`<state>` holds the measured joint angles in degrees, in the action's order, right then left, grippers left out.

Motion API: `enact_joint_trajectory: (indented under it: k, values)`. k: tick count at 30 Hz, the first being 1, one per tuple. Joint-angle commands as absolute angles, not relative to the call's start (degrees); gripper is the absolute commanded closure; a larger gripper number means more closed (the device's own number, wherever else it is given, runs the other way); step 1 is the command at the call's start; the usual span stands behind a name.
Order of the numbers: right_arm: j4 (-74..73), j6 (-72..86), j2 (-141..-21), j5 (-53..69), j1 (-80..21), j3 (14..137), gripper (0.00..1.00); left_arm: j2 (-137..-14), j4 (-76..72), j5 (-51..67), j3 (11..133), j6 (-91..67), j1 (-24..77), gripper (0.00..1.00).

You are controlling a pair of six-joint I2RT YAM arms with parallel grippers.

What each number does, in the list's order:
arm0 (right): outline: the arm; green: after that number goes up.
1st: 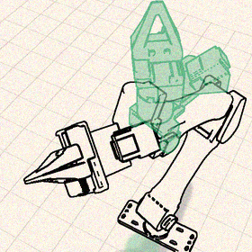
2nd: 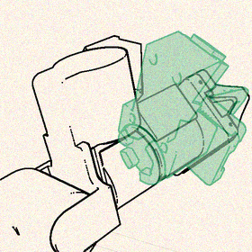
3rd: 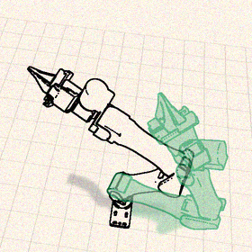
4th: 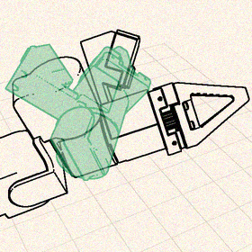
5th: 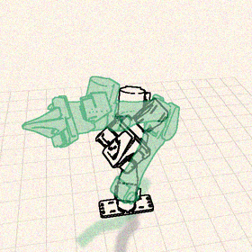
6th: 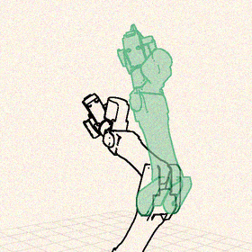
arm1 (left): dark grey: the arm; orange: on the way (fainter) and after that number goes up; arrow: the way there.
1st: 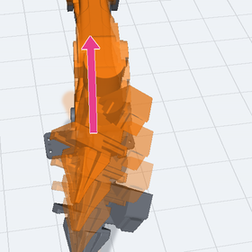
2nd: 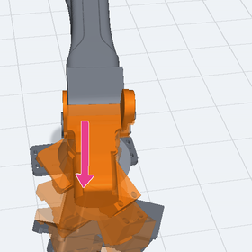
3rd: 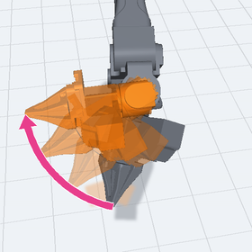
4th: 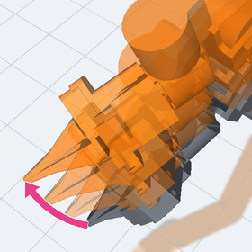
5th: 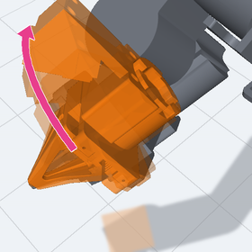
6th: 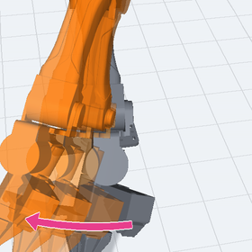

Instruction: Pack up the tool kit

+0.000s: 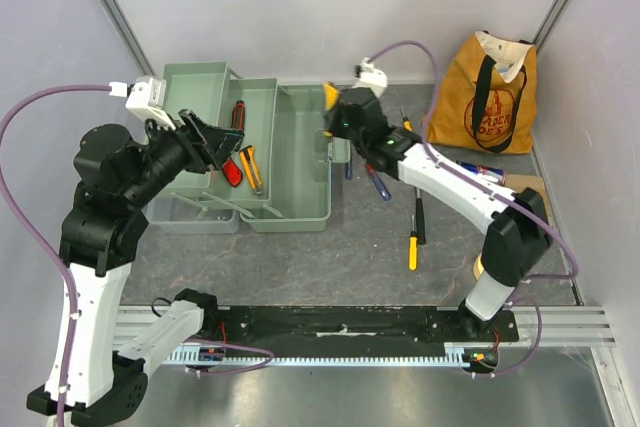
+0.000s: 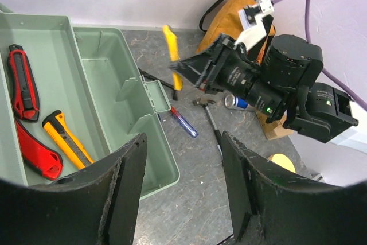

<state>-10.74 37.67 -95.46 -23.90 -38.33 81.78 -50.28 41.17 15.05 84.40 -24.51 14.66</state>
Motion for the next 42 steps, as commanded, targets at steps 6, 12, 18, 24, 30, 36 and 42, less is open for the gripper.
enact_joint_trajectory:
  k: [6,12,18,24,30,36,42]
  values:
    - [-4.8,27.6,-110.6,-22.4,-50.6,103.2,0.73,-48.6,43.4,13.9,88.2,-21.7,14.8,0.38]
    - [-7.4,27.9,-120.1,-24.5,-52.9,112.0,0.73,-49.0,43.8,13.4,88.3,-21.3,14.9,0.38]
    - [-7.7,21.4,-130.0,-25.1,-53.6,120.3,0.72,-49.7,43.8,13.5,88.2,-21.3,14.8,0.38]
    - [-8.6,18.9,-134.3,-29.3,-54.1,123.5,0.65,-49.9,43.7,13.4,87.6,-21.4,14.7,0.38]
    - [-9.6,19.9,-134.4,-31.7,-54.5,123.7,0.48,-49.9,43.7,13.5,87.5,-21.6,14.7,0.38]
    - [-10.2,20.7,-131.2,-31.9,-54.8,122.6,0.45,-49.2,43.9,13.4,87.2,-21.6,14.8,0.38]
    - [-10.3,20.4,-122.1,-32.5,-54.8,117.3,0.45,-49.1,44.2,15.2,87.3,-21.9,14.6,0.37]
